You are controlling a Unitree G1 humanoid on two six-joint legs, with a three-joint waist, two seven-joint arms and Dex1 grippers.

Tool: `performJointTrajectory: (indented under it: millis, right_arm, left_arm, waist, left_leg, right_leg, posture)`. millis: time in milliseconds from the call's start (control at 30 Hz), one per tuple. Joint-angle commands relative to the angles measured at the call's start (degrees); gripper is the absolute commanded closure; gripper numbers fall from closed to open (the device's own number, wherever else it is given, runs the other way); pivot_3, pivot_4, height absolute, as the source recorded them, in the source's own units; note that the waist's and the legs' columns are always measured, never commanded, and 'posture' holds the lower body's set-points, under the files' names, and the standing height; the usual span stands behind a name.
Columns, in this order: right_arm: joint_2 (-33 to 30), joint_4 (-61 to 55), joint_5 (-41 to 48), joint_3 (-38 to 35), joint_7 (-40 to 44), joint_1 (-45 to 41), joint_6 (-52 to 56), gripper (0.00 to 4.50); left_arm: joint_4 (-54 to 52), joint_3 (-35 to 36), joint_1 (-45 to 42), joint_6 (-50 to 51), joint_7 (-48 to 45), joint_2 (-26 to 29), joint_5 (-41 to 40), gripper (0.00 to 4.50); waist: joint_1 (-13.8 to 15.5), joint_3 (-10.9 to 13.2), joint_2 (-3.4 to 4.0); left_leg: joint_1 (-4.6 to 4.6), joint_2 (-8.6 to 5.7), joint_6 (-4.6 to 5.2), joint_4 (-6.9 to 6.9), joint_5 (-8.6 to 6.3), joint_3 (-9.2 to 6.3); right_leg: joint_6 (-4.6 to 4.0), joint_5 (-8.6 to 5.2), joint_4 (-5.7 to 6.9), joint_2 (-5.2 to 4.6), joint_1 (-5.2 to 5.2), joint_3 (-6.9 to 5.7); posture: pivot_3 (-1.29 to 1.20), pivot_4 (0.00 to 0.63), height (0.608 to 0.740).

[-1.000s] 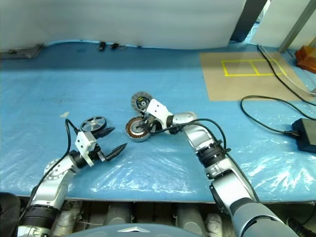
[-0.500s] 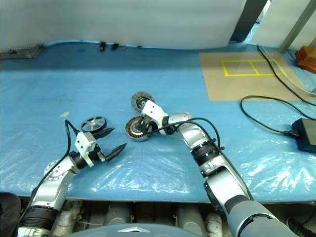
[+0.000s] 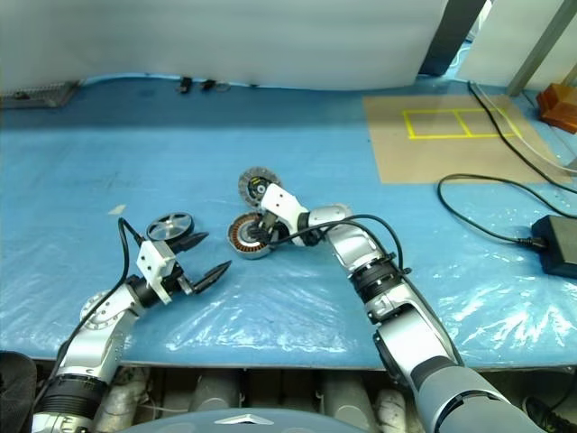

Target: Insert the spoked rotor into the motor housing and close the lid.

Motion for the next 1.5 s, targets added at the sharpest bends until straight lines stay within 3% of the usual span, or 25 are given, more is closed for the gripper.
performJointTrajectory:
  millis: [33,300,567,600,700,967,1500]
  right_arm:
    - [0.0,-1.1,-0.2,0.1,0.3,0.6,-0.4,3.87]
    - [0.2,0.0,-0.5,0.0,0.0,0.7,-1.8,3.87]
    - [3.3,-2.2,5.9,-5.4,0.3,1.4,0.4,1.14]
    - [3.8,-2.8,7.1,-6.2,0.4,1.5,1.3,1.14]
    - [4.4,-3.7,7.7,-6.5,0.1,2.0,2.1,1.58]
    - [4.7,-2.4,4.7,-4.1,-2.2,4.2,0.4,4.46]
    - [5.5,4.5,0.8,-3.4,-8.4,2.5,-1.2,4.46]
  left_arm:
    - [-0.4,0.4,-0.3,-1.2,-0.2,0.1,0.1,0.0]
    - [-0.4,0.4,-0.4,-1.2,0.1,-0.1,0.2,0.0]
    - [-0.7,0.2,-0.7,-0.5,0.4,-0.1,0.5,0.0]
    - [-0.7,0.2,-0.7,-0.4,0.4,0.0,0.6,0.0]
    - [-0.8,0.2,-0.7,-0.2,0.3,0.0,0.7,0.0]
    - [-1.0,-0.1,-0.7,0.1,0.3,-0.1,0.8,0.0]
    - [-0.6,-0.5,-1.5,0.2,0.2,-0.3,0.9,0.0]
  waist:
    - [0.0,0.0,0.0]
    - [0.0,0.0,0.0]
    - [0.0,0.0,0.0]
    - [0.0,0.0,0.0]
    - [0.0,0.0,0.0]
    - [0.0,0.0,0.0]
    - [-0.1,0.0,0.01]
  left_leg:
    - [0.0,0.0,0.0,0.0,0.0,0.0]
    - [0.0,0.0,0.0,0.0,0.0,0.0]
    - [0.0,0.01,0.0,0.0,0.0,0.0]
    - [-0.01,0.01,0.0,0.0,0.0,0.0]
    - [0.0,0.02,0.01,0.0,0.0,0.0]
    - [0.0,0.01,0.0,0.0,0.0,0.0]
    - [0.07,0.0,-0.01,-0.01,0.0,0.0]
  right_leg:
    - [0.0,0.0,0.0,0.0,0.0,0.0]
    - [0.0,0.0,0.01,0.0,0.0,0.0]
    - [0.0,0.0,0.01,0.0,0.0,0.0]
    - [0.0,0.0,0.01,0.0,-0.01,0.0]
    - [0.0,0.0,0.0,0.0,0.0,0.0]
    - [0.0,0.0,-0.01,0.0,-0.01,0.0]
    - [0.0,0.0,0.01,-0.02,0.07,0.02]
  posture:
    - [0.0,0.15,0.74]
    - [0.0,0.15,0.74]
    - [0.0,0.15,0.74]
    - [0.0,0.15,0.74]
    - [0.0,0.15,0.74]
    - [0.0,0.15,0.74]
    - [0.0,0.15,0.74]
